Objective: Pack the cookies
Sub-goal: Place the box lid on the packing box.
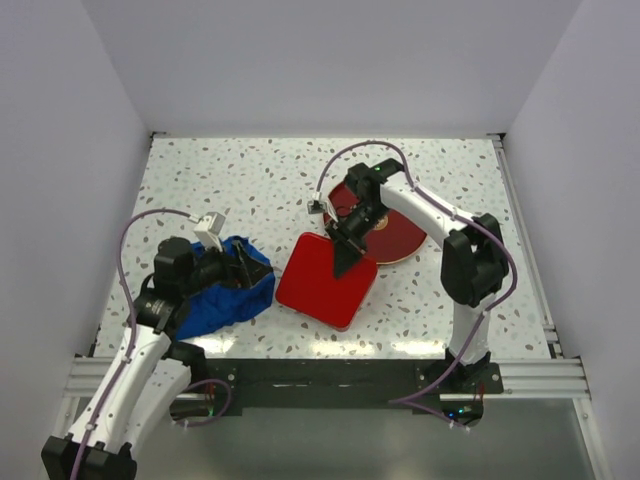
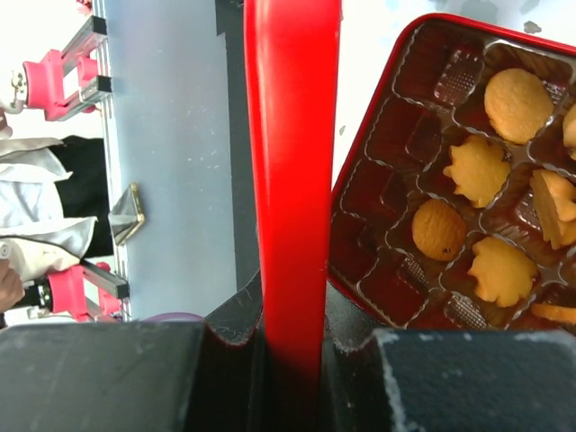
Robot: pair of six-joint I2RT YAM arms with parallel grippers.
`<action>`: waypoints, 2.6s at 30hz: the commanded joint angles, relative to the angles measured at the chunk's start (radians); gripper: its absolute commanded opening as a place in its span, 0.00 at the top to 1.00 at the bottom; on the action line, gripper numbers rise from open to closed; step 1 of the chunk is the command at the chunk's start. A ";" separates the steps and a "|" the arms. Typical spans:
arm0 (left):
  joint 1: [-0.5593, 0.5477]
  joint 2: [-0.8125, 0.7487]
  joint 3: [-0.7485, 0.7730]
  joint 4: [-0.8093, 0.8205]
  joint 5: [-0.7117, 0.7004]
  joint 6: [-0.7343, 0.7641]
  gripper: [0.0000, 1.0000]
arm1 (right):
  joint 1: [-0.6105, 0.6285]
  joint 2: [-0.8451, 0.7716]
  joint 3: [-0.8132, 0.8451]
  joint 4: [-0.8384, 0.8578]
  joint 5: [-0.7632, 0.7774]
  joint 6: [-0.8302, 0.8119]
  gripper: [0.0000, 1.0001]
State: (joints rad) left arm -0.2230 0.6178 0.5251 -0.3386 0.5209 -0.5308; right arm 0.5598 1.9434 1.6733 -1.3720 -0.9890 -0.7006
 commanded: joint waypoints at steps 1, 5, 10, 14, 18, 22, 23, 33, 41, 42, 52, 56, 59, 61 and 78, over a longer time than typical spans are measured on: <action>0.001 0.014 -0.016 0.035 0.030 -0.028 0.20 | -0.032 -0.008 0.019 -0.208 0.007 -0.037 1.00; 0.002 0.030 -0.017 0.049 0.021 -0.034 0.20 | -0.047 0.002 0.014 -0.208 0.007 -0.037 1.00; 0.002 0.056 -0.002 0.047 -0.013 -0.040 0.20 | -0.077 0.048 0.040 -0.206 0.000 -0.034 0.95; 0.002 0.062 -0.007 0.053 -0.010 -0.049 0.20 | -0.081 0.081 0.060 -0.207 -0.002 -0.036 0.92; 0.002 0.059 -0.008 0.047 -0.006 -0.051 0.20 | -0.081 0.111 0.086 -0.206 -0.002 -0.037 0.90; 0.002 0.057 -0.011 0.043 -0.005 -0.051 0.20 | -0.081 0.137 0.109 -0.206 0.001 -0.034 0.89; 0.002 0.054 -0.011 0.041 -0.005 -0.051 0.20 | -0.083 0.146 0.112 -0.206 -0.002 -0.034 0.89; 0.001 0.072 -0.034 0.059 0.021 -0.070 0.20 | -0.133 0.190 0.147 -0.206 -0.014 -0.020 0.81; 0.001 0.161 -0.059 0.092 0.123 -0.084 0.51 | -0.138 0.246 0.180 -0.207 -0.022 -0.020 0.72; -0.001 0.171 -0.060 0.089 0.129 -0.084 0.62 | -0.138 0.250 0.184 -0.206 -0.023 -0.017 0.70; -0.047 0.284 -0.059 0.030 0.117 -0.070 0.83 | -0.144 0.288 0.230 -0.206 -0.031 -0.002 0.68; -0.070 0.332 -0.062 0.035 0.091 -0.070 0.84 | -0.149 0.302 0.244 -0.206 -0.034 0.003 0.67; -0.093 0.364 -0.065 0.073 0.074 -0.092 0.83 | -0.150 0.308 0.252 -0.207 -0.031 0.006 0.66; -0.119 0.387 -0.063 0.102 0.062 -0.115 0.83 | -0.152 0.313 0.256 -0.206 -0.028 0.010 0.65; -0.291 0.652 0.016 0.308 -0.108 -0.244 0.82 | -0.176 0.325 0.293 -0.211 0.018 0.024 0.49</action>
State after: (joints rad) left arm -0.4984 1.2572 0.4999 -0.1127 0.4576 -0.7399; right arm 0.3950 2.2715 1.9186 -1.3598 -1.0023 -0.6769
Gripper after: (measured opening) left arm 0.175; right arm 0.486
